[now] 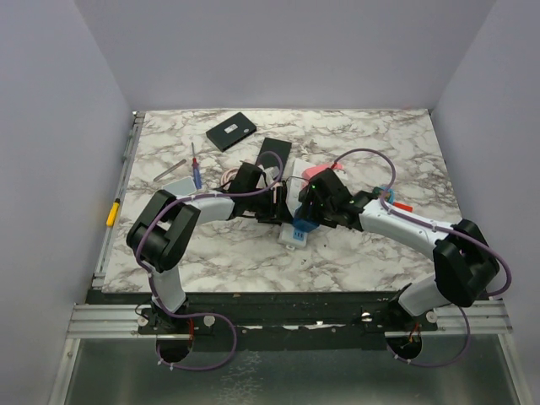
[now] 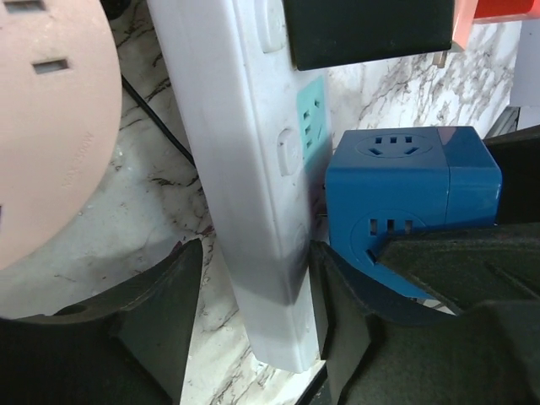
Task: Pull the plug off the socket
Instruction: Remove the plug from the socket.
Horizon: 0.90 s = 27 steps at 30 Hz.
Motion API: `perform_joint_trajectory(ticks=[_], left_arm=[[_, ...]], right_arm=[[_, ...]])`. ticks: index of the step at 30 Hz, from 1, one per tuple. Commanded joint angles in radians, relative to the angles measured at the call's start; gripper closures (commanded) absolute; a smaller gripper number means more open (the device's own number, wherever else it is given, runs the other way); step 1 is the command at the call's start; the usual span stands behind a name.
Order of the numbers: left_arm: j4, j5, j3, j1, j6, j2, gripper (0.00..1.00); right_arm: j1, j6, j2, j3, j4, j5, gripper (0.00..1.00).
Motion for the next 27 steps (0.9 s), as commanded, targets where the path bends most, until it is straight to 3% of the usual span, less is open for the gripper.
perform_joint_trajectory(ticks=[1,3,14,22,27], left_arm=[[0.009,-0.008,0.002,0.006,0.023,-0.031,0.41],[0.009,-0.007,0.001,0.013,0.023,-0.040,0.39],[0.104,0.065,-0.035,0.025,-0.052,-0.018,0.41],[0.123,0.085,-0.042,0.025,-0.065,-0.006,0.51],[0.123,0.089,-0.043,0.024,-0.072,0.005,0.67]], right_arm=[[0.001,0.001,-0.012,-0.043,0.012,0.067,0.92],[0.000,0.008,-0.035,-0.077,0.041,0.055,0.99],[-0.001,0.056,-0.111,-0.194,0.144,0.004,1.00],[-0.002,0.061,-0.118,-0.190,0.141,0.016,1.00],[-0.002,0.061,-0.115,-0.184,0.130,0.023,1.00]])
